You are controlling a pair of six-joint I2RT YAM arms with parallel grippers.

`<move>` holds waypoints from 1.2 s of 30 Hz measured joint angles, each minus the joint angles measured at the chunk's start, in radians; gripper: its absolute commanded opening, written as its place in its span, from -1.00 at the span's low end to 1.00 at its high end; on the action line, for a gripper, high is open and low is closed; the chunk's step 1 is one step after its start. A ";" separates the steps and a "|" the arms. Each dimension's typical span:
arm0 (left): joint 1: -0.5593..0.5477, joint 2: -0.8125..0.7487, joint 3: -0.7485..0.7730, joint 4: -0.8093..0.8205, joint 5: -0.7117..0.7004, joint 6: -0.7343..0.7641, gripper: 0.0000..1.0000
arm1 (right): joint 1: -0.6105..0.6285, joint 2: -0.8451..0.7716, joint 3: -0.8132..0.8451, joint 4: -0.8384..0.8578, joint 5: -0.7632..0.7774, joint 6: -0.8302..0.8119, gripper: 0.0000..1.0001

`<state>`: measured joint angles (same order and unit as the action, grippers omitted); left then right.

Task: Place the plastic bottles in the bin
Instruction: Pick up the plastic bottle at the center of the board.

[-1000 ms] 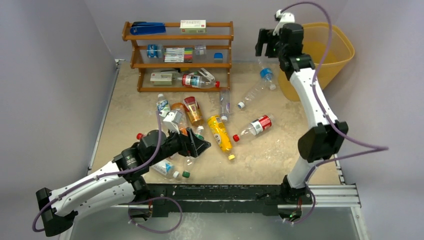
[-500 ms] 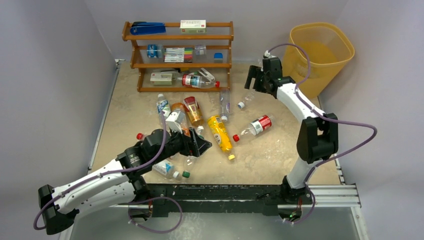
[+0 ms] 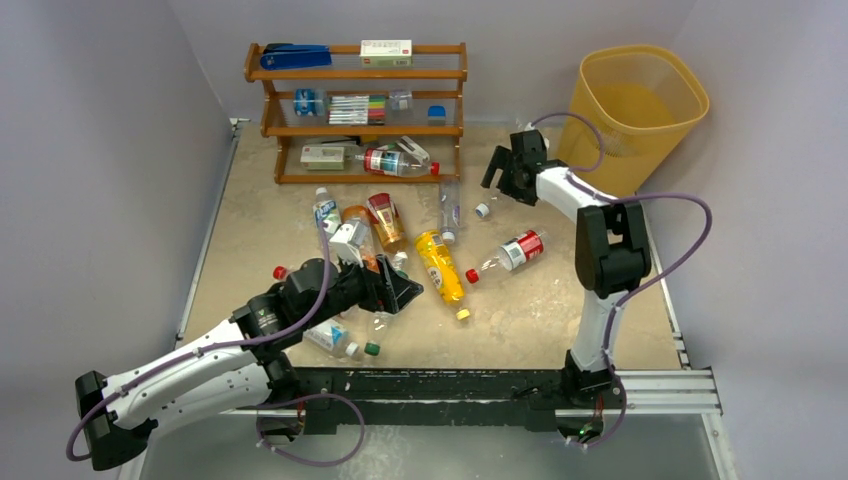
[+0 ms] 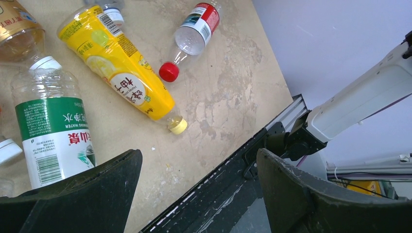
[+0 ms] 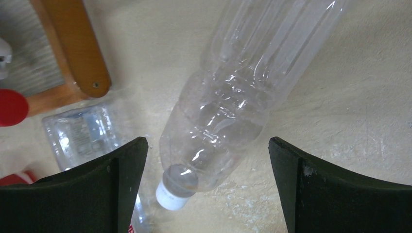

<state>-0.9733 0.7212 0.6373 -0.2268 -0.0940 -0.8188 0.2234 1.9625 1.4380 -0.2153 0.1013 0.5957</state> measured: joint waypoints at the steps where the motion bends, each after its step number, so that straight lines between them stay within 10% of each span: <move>1: 0.000 0.000 0.000 0.000 0.000 0.000 0.76 | 0.000 0.010 0.000 0.000 0.005 0.005 0.95; 22: 0.000 -0.008 0.000 -0.008 0.000 0.000 0.77 | 0.000 0.071 0.021 0.047 0.011 0.006 0.22; 36: 0.000 -0.004 -0.002 -0.008 0.000 0.000 0.77 | 0.000 -0.198 0.015 -0.006 0.020 -0.093 0.12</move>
<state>-0.9733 0.7170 0.6350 -0.2344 -0.0940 -0.8188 0.2234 1.7649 1.4532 -0.2218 0.1215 0.5026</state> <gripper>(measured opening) 0.883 0.666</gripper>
